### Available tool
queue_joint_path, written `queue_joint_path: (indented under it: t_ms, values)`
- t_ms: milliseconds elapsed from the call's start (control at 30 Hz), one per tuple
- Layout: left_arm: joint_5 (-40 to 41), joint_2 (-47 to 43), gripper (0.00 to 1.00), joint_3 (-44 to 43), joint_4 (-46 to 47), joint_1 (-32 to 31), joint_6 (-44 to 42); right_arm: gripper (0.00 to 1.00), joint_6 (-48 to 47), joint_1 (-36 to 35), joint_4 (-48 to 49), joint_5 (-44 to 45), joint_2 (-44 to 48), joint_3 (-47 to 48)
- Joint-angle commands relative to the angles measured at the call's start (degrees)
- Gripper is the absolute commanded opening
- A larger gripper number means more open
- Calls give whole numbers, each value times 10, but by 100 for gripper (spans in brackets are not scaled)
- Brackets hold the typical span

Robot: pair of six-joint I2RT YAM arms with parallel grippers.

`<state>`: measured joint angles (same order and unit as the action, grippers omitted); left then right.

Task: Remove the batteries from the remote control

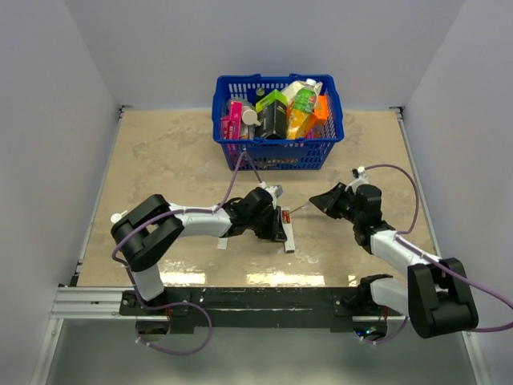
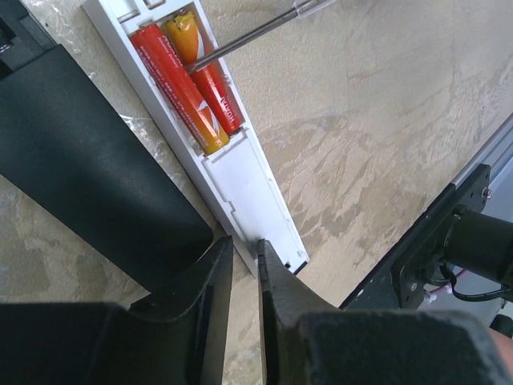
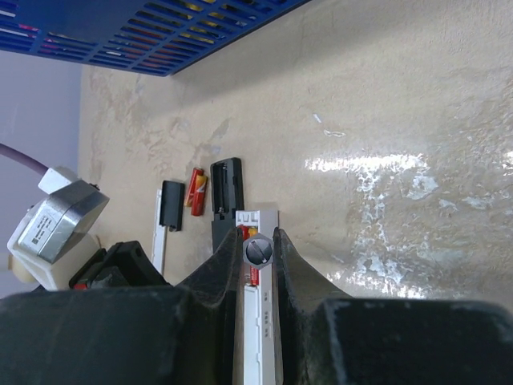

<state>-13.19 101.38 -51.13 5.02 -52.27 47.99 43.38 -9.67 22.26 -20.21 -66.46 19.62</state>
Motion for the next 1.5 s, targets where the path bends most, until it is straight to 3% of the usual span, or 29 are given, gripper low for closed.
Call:
queue_joint_path:
  t_ms: [0,367,833,1467]
  values:
    - [21,-3,23,9,6,-2,4,0,-40,-3,-66,-16,4,-16]
    - [26,-2,23,7,10,-2,6,0,-61,0,-103,-6,15,9]
    - [24,9,24,7,22,-3,9,0,0,1,-86,-91,43,38]
    - [24,-5,24,-2,17,-4,5,0,-31,1,-153,-75,65,87]
